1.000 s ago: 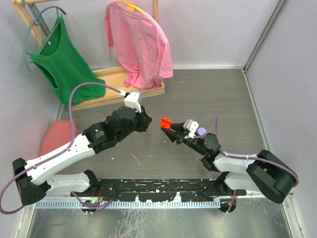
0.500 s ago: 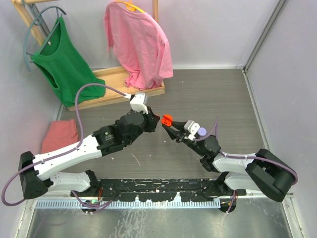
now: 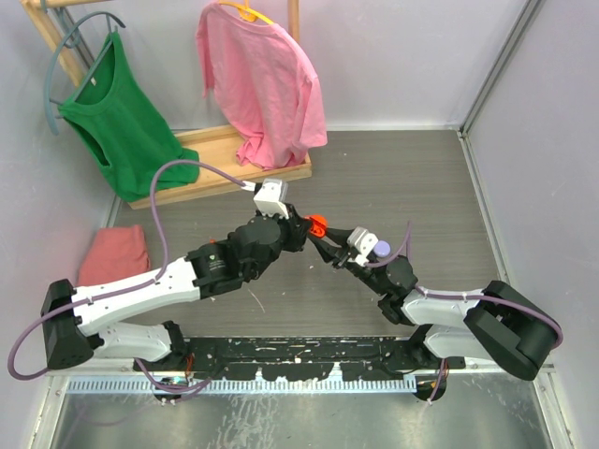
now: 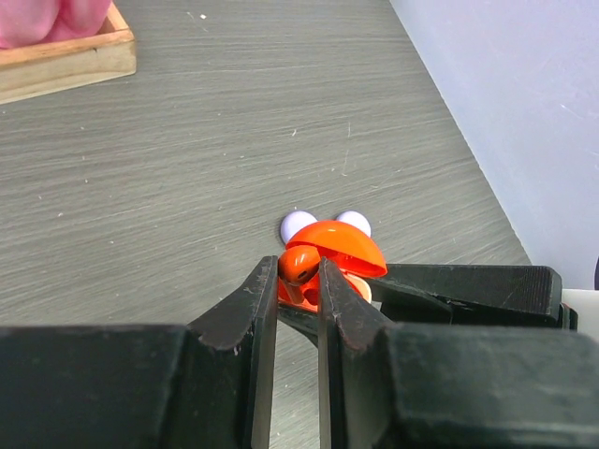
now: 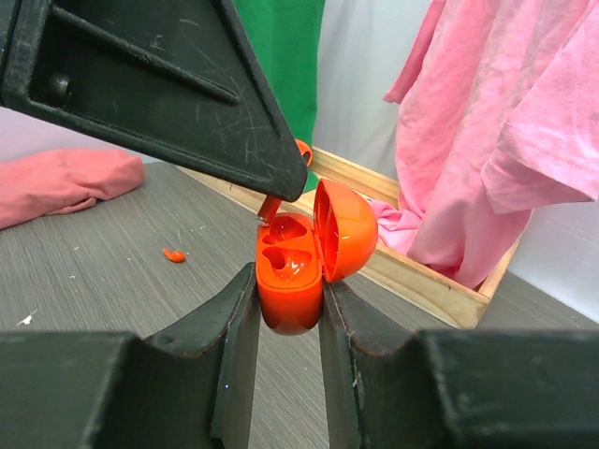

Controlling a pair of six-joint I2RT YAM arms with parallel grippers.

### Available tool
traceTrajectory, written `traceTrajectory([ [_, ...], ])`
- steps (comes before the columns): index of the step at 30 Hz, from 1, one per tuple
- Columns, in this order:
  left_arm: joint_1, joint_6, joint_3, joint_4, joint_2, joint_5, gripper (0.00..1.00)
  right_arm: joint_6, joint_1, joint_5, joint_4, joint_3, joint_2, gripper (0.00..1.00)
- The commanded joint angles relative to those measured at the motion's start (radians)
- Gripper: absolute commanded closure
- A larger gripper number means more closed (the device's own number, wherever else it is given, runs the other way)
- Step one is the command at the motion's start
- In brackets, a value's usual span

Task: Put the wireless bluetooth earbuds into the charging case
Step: Place the earbud in the charging case.

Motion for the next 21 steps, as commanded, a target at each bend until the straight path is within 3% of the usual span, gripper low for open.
traceTrajectory([
  [1, -0.014, 0.009, -0.004, 0.105, -0.001, -0.047, 0.88, -0.018, 0.006, 0.013, 0.092, 0.024, 0.001, 0.99],
  [21, -0.087, 0.079, -0.016, 0.108, 0.039, -0.158, 0.87, -0.019, 0.006, 0.04, 0.099, 0.016, -0.015, 0.99],
])
